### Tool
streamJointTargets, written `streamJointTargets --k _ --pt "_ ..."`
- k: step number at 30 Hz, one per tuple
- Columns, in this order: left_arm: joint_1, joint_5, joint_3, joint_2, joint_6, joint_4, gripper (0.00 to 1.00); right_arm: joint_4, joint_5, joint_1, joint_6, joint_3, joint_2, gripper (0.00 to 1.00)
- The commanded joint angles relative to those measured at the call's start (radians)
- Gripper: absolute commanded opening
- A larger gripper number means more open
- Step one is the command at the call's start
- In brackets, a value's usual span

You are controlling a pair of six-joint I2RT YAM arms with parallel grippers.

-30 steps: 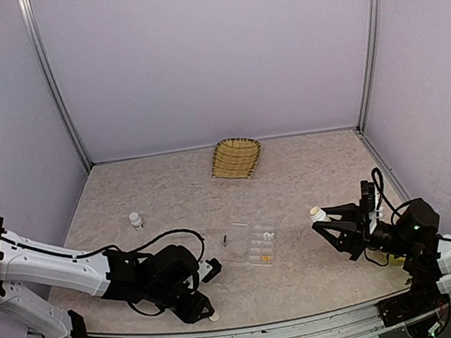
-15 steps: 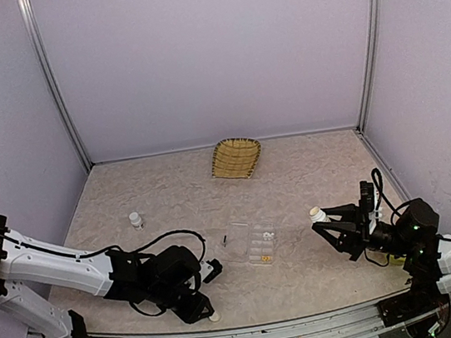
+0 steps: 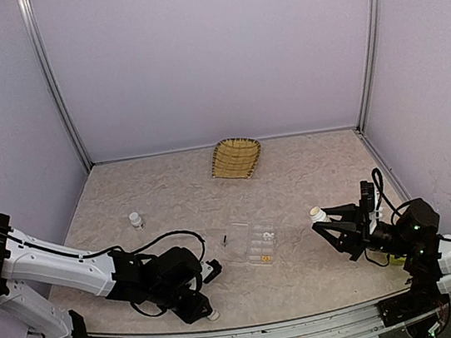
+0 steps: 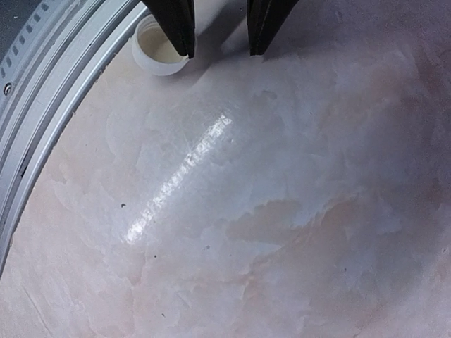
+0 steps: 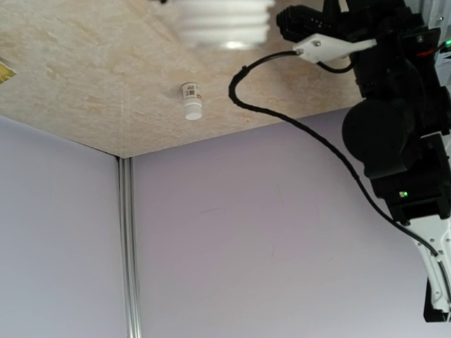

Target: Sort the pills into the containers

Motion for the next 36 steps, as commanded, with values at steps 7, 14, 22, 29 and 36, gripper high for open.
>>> streamJointTargets --k 7,14,22,29,36 --pt "-0.004 -0.029 -0.003 0.028 0.009 -0.006 0.26 0.008 0.009 -0.007 0.001 -0.009 -0.009 0.00" --pt "0.001 -0.030 -0.001 0.042 0.019 -0.008 0.26 0.005 0.013 -0.008 -0.001 -0.006 -0.009 0.00" --pt "0.031 -0.024 0.005 0.062 0.031 -0.008 0.26 0.005 0.014 -0.007 -0.001 0.000 -0.003 0.00" --pt "0.087 -0.007 -0.013 0.073 0.037 0.014 0.26 -0.001 0.022 -0.006 -0.005 0.001 -0.003 0.00" --pt "0.156 0.017 -0.042 0.087 0.028 0.099 0.23 0.002 0.028 -0.008 -0.007 -0.002 0.001 0.00"
